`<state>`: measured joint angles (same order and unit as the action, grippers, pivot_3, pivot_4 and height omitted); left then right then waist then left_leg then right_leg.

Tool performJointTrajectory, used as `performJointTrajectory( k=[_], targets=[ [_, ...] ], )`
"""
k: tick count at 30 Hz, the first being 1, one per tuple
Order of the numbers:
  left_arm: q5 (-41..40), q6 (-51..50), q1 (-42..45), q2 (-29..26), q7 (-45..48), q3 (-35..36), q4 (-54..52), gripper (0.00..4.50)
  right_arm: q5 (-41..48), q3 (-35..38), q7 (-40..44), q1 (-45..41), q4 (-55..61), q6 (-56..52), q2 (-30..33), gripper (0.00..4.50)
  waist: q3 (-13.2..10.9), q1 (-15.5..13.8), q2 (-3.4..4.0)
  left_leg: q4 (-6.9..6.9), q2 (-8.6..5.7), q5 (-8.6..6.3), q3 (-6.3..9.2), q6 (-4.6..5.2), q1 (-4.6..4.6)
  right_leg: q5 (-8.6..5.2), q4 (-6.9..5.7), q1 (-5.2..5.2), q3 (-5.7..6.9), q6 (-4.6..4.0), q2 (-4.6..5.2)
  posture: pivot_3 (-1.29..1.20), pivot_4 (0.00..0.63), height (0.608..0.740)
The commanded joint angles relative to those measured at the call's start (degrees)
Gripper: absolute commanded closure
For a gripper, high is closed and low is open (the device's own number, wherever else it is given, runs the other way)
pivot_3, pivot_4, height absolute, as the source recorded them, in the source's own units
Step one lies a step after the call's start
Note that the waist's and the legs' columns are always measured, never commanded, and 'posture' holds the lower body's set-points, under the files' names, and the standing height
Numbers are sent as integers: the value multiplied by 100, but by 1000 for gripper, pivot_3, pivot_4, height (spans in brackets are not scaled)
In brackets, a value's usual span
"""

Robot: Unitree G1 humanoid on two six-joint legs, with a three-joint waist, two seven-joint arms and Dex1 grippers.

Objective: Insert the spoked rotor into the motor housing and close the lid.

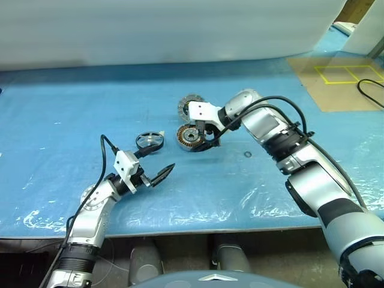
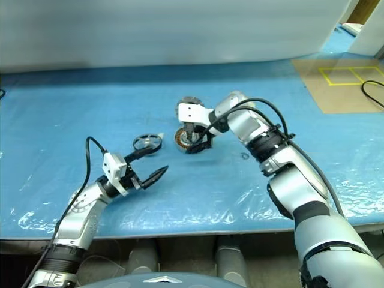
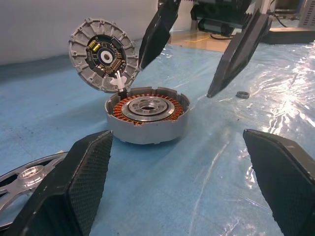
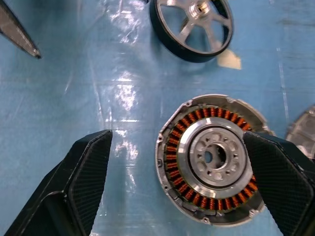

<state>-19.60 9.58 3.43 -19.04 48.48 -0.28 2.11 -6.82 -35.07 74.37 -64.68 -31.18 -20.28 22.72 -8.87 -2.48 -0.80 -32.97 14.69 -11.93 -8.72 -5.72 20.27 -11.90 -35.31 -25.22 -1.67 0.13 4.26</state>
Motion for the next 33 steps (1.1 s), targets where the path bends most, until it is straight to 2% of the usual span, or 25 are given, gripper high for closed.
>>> performJointTrajectory(
  k=[1,9,12,17,18,20,27,33],
  targets=[
    [-3,153,-49,3,-42,62,-127,17,-457,-194,-50,-318,-797,616,-222,0,0,-1,0,-4,0,0,0,0,0,-2,-7,-1,0,-3,1,0,150,740],
    [7,174,-163,-14,-111,66,-193,17,-1005,-184,-379,-451,-1925,1338,-739,0,0,4,1,-14,6,-1,0,2,-5,-9,-35,-7,0,-14,1,0,150,740],
    [5,164,-176,-25,-117,68,-212,0,-1104,-142,-432,-448,-2063,1482,-824,640,0,6,1,-20,6,-5,0,10,-7,-9,-40,-6,-1,-15,1,0,150,740],
    [4,155,-154,-28,-105,50,-197,0,-1132,-18,-190,-407,-1778,1458,-781,2303,0,1,1,-23,7,-8,0,15,-6,-9,-39,-5,-1,-15,0,0,150,740],
    [6,153,-151,-27,-104,44,-194,0,-1143,-10,-118,-369,-1632,1421,-740,2413,-1,5,1,-23,8,-9,-1,15,-7,-9,-38,-3,0,-16,0,0,150,740],
    [11,151,-149,-22,-105,32,-195,0,-1114,-9,98,-175,-1092,1206,-626,2459,-1,0,1,-22,8,-9,-2,16,-5,-9,-38,-6,-1,-16,0,0,150,740],
    [7,139,-167,-20,-113,29,-215,0,-869,-237,1170,1272,2009,-117,145,2459,1,-37,-2,-14,11,0,-1,7,-4,-10,-31,-1,3,-15,-5,0,150,740],
    [12,130,-168,-1,-98,-9,-193,0,-957,-324,1059,1856,2792,-588,325,2459,2,-13,-1,-13,11,-4,-1,5,-31,-11,-34,15,-4,-16,-3,0,150,740]
  ],
)
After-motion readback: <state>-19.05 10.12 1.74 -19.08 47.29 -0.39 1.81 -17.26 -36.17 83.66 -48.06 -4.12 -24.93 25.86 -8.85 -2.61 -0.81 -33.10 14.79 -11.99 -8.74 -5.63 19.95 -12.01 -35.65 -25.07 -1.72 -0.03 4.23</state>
